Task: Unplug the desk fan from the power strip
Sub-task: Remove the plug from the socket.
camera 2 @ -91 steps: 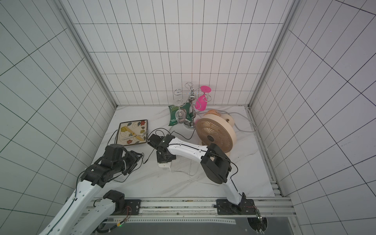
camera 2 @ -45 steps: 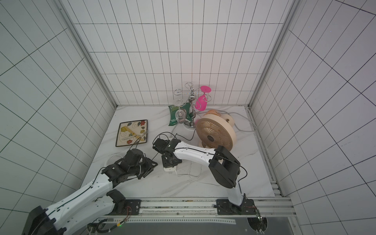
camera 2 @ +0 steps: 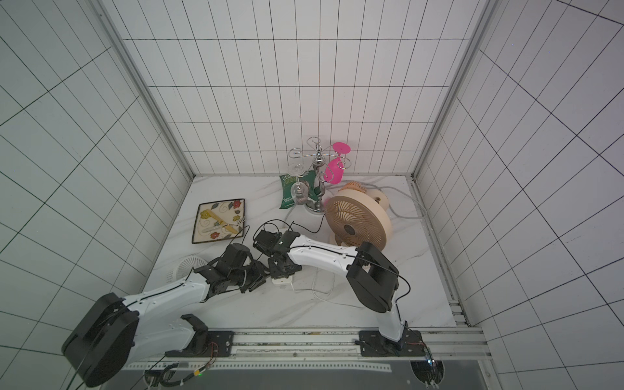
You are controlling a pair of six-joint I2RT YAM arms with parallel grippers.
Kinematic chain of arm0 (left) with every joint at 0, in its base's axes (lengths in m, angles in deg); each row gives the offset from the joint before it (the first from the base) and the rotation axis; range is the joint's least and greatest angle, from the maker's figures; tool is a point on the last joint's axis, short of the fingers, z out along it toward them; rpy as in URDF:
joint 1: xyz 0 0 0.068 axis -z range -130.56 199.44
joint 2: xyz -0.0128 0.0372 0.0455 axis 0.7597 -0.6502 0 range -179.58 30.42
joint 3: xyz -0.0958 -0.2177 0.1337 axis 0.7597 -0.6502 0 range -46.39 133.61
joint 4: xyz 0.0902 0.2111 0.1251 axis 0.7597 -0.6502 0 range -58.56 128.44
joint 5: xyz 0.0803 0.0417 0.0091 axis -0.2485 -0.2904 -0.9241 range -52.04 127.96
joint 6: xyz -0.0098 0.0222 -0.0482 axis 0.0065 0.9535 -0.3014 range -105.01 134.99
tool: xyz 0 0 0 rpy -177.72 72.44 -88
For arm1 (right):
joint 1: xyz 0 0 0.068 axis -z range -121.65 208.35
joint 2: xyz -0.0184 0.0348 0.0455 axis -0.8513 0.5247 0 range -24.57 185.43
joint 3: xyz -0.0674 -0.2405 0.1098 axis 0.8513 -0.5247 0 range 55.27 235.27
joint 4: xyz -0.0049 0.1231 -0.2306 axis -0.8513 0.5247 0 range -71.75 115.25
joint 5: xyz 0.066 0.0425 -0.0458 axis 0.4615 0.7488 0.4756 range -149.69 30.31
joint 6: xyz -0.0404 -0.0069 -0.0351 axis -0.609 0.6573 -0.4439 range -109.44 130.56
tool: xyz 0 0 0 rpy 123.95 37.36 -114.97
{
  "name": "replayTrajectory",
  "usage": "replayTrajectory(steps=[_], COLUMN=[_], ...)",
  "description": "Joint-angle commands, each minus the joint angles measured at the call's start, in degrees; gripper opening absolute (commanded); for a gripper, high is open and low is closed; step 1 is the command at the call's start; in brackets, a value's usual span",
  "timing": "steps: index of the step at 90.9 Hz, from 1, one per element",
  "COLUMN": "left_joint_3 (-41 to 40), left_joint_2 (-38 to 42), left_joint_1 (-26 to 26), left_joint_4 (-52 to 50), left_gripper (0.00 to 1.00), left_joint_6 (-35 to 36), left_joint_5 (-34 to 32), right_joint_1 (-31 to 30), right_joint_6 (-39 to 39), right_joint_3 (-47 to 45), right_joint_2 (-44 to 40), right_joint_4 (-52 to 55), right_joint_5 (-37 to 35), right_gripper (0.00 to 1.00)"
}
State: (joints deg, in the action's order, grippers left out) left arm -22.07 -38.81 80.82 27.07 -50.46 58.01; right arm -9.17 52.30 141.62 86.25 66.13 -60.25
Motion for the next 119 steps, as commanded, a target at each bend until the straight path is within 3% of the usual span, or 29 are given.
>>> replayTrajectory(steps=[1,45,99,119], left_joint_3=[0.82,2.14,0.56,-0.41], left_joint_2=[-2.02,-11.79,-20.97,-24.45], left_joint_1=[-0.78,0.02,1.77,1.67], left_joint_4=[7.04,4.94,-7.17,-6.87], left_gripper=[0.46,0.45,0.41,0.42], left_joint_6=[1.77,3.08,3.60,3.14], left_joint_5=[2.97,1.63,-9.36,-10.80], right_joint_1=[-0.63,-0.65,-0.65,-0.68], right_joint_6=[-0.97,-2.00,-2.73,-2.23], right_joint_3=[0.75,6.44,13.11,12.17], right_joint_2=[-0.29,1.50,0.95,-0.81], right_joint_4=[-1.36,-0.22,0.38,0.74], right_joint_5=[-0.21,-0.12,-5.77,-7.80], right_gripper=[0.00,0.00,0.00,0.00])
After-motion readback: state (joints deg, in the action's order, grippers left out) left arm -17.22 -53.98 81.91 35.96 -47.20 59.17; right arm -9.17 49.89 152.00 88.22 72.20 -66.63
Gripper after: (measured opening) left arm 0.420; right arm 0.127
